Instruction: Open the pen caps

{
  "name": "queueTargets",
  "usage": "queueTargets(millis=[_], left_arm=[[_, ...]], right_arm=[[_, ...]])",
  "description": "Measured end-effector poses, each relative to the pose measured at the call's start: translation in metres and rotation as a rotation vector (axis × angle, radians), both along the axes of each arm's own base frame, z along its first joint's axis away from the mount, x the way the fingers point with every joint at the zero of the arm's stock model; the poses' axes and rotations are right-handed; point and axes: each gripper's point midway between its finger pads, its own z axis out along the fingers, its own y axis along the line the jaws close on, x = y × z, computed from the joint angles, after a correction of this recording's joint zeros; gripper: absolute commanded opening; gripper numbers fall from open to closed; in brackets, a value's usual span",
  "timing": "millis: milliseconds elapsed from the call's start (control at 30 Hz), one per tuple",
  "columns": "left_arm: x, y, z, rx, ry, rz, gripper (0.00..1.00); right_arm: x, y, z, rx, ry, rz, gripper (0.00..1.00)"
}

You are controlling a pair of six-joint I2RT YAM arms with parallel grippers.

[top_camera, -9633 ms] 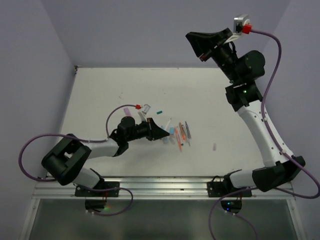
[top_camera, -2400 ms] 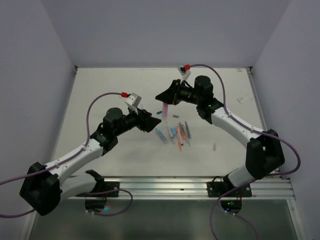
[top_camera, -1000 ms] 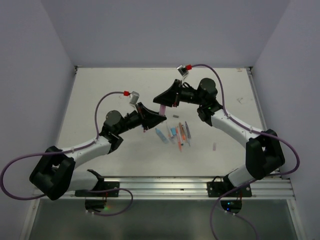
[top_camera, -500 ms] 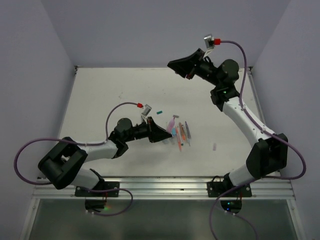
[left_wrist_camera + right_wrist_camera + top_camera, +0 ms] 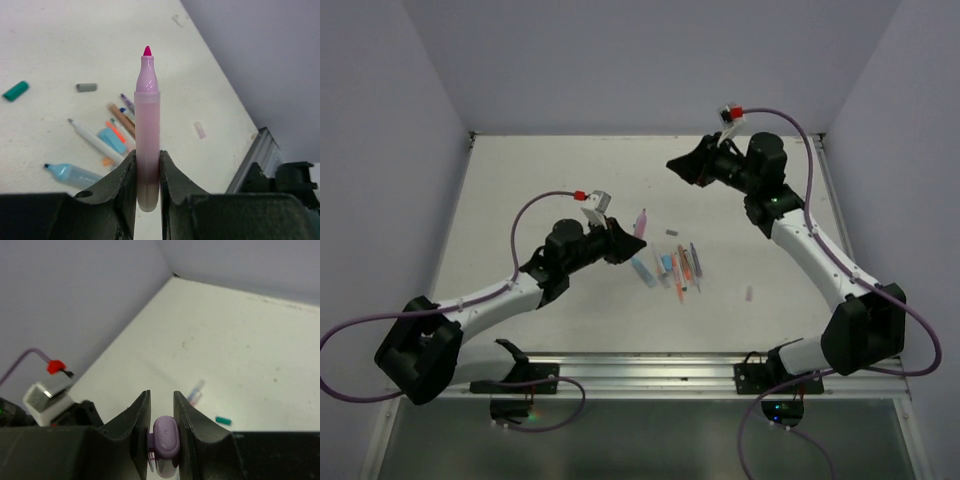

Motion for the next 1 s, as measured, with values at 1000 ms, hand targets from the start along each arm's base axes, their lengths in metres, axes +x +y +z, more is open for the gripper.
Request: queueTargets(millis=[1000], left_arm=[[0.035,0.018,-0.129,0.409,0.307,0.154,0.09]], right_arm=[[-0.053,-0.013,-0.260,-0.305,0.473,-0.141,0.27]])
